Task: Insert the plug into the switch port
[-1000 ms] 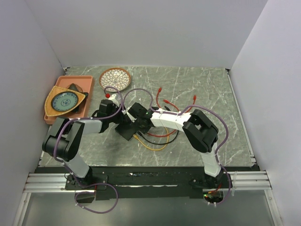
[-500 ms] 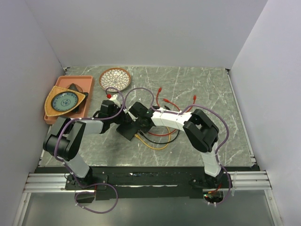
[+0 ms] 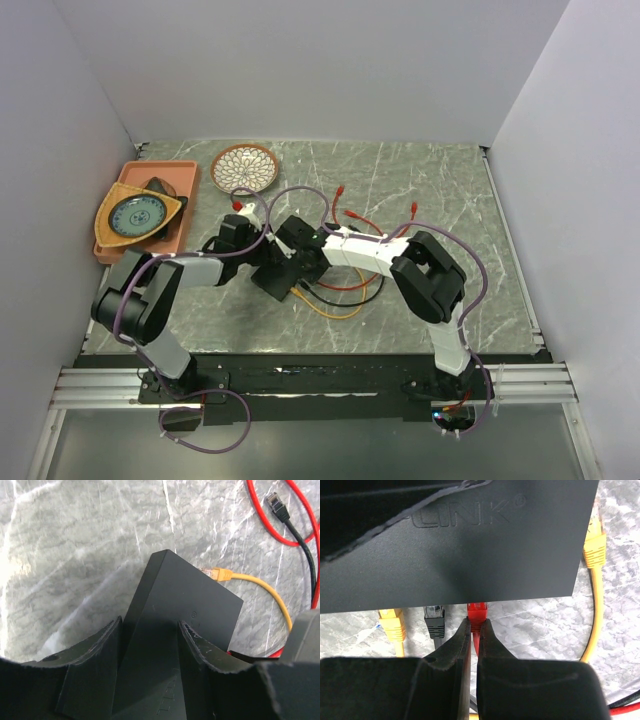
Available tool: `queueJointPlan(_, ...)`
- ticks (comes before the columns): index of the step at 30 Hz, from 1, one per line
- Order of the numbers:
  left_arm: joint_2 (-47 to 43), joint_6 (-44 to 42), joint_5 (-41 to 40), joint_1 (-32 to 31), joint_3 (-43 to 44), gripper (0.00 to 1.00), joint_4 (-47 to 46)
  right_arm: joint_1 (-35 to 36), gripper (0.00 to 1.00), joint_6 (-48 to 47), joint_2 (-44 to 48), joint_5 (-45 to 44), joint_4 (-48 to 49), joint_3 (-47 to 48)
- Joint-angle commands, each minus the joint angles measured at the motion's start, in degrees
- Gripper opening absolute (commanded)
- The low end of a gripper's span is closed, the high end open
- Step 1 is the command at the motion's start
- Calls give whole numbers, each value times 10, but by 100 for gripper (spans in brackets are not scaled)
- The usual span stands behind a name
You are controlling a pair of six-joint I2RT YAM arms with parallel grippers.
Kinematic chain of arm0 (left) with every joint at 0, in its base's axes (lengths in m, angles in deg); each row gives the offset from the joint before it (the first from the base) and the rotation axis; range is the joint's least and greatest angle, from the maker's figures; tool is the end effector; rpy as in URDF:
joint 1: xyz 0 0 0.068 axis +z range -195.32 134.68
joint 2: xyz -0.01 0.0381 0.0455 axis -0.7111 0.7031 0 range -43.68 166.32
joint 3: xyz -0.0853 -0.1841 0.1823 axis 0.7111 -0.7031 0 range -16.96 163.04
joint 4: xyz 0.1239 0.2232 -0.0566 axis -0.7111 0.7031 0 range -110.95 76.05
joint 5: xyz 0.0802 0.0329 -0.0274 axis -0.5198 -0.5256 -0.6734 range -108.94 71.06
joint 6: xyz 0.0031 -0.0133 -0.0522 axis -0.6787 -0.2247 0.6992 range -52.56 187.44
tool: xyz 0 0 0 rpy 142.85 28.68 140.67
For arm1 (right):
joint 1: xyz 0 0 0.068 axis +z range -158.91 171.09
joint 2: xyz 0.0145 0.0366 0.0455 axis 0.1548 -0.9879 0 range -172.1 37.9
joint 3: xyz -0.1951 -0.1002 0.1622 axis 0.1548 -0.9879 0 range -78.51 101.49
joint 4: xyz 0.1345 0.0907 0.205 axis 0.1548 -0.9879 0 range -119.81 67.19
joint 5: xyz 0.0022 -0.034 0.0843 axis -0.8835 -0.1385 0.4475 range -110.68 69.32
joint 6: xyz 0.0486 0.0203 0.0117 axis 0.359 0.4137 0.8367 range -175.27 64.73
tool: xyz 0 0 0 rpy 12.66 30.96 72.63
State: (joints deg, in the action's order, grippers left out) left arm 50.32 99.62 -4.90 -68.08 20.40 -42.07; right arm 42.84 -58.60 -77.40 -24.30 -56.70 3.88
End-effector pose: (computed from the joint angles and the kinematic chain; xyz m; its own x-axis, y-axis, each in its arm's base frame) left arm 0.2841 -0.1285 0.1421 -0.7503 -0.2455 -0.6138 0.1865 0.8122 -0.5528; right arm 0.2583 0.3239 0.1687 -0.5235 -0.7576 -0.3899 -0.8000 0.5945 -0.0809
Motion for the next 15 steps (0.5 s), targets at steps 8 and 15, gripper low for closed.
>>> queueJointPlan(8, -35, 64, 51, -69, 25, 57, 167, 11, 13, 30, 63, 76, 285, -66)
queueJointPlan(15, -55, 67, 2, -26, 40, 70, 209, 11, 20, 26, 79, 78, 230, -100)
